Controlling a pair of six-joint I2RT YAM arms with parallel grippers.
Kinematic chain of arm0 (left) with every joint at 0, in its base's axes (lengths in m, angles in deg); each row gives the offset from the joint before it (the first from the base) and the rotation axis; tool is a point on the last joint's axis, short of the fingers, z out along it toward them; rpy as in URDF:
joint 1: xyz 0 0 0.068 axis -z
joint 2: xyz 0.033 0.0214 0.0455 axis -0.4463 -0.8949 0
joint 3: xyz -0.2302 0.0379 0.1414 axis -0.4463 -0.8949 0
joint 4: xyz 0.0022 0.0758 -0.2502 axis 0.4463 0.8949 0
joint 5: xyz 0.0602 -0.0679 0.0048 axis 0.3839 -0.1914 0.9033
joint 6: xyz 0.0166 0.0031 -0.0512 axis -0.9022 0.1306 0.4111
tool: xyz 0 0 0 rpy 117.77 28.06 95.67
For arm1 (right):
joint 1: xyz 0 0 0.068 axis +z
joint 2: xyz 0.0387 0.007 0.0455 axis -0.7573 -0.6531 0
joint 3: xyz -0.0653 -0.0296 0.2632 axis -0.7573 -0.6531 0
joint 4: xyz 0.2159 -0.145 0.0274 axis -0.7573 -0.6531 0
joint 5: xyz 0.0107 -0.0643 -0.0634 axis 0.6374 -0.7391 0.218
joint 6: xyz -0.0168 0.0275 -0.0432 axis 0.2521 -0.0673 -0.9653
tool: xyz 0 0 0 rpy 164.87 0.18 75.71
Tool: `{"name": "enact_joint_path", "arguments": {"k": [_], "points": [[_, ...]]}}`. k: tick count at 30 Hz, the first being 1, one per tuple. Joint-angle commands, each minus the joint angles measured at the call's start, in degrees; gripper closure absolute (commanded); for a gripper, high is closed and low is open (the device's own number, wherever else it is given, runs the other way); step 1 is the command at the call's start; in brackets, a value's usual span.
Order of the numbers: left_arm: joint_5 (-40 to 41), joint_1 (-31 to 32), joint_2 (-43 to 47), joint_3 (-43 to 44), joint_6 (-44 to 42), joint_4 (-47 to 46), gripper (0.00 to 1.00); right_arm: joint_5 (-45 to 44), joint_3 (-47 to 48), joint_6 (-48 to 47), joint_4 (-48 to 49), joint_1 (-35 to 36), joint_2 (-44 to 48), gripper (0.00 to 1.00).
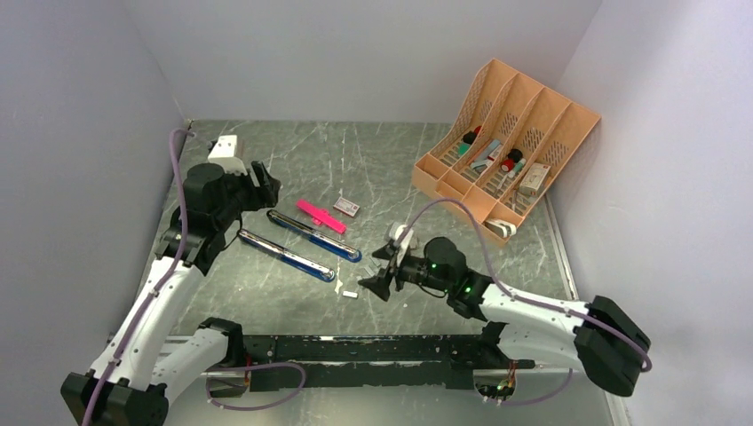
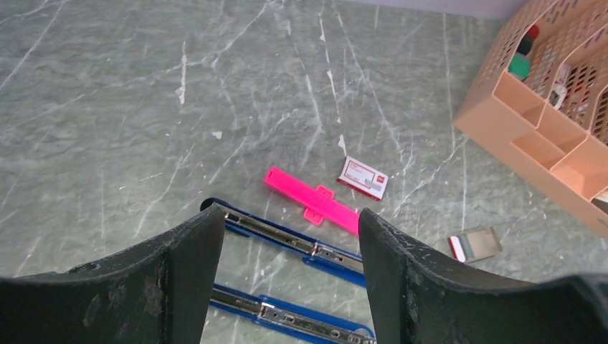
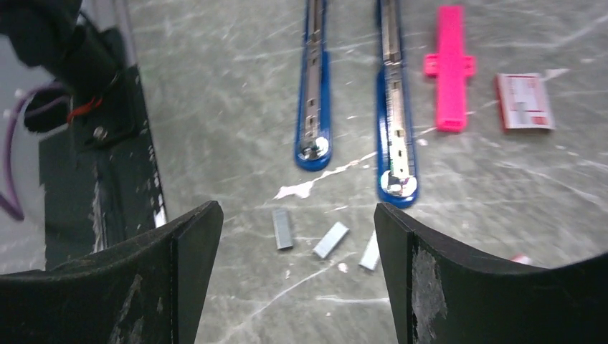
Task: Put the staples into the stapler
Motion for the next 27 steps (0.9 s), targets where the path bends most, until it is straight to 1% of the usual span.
{"name": "enact_joint_path", "arguments": {"k": [1, 5, 11, 17, 27], "points": [[2.3, -0.8, 3.1, -2.4, -2.4, 2.0, 0.27, 4.1, -1.4, -6.7, 7.2, 4.5, -5.7, 0.2], [3.0, -0.8, 6.1, -6.8, -3.1, 0.2, 0.25, 3.8, -4.5, -7.9, 15.2, 8.6, -10.9, 0.21], [4.1, -0.9, 5.8, -7.3, -3.7, 0.8, 0.26, 1.3, -11.1, -8.8, 30.9, 10.6, -17.3, 0.22], [5.6, -1.0, 4.7, -7.0, -4.2, 1.7, 0.26, 1.9, -11.7, -10.4, 35.5, 10.9, -24.2, 0.23], [6.4, -1.8, 3.8, -6.9, -5.3, 1.9, 0.27, 1.9, -12.0, -9.0, 45.3, 10.9, -35.1, 0.28]]}}
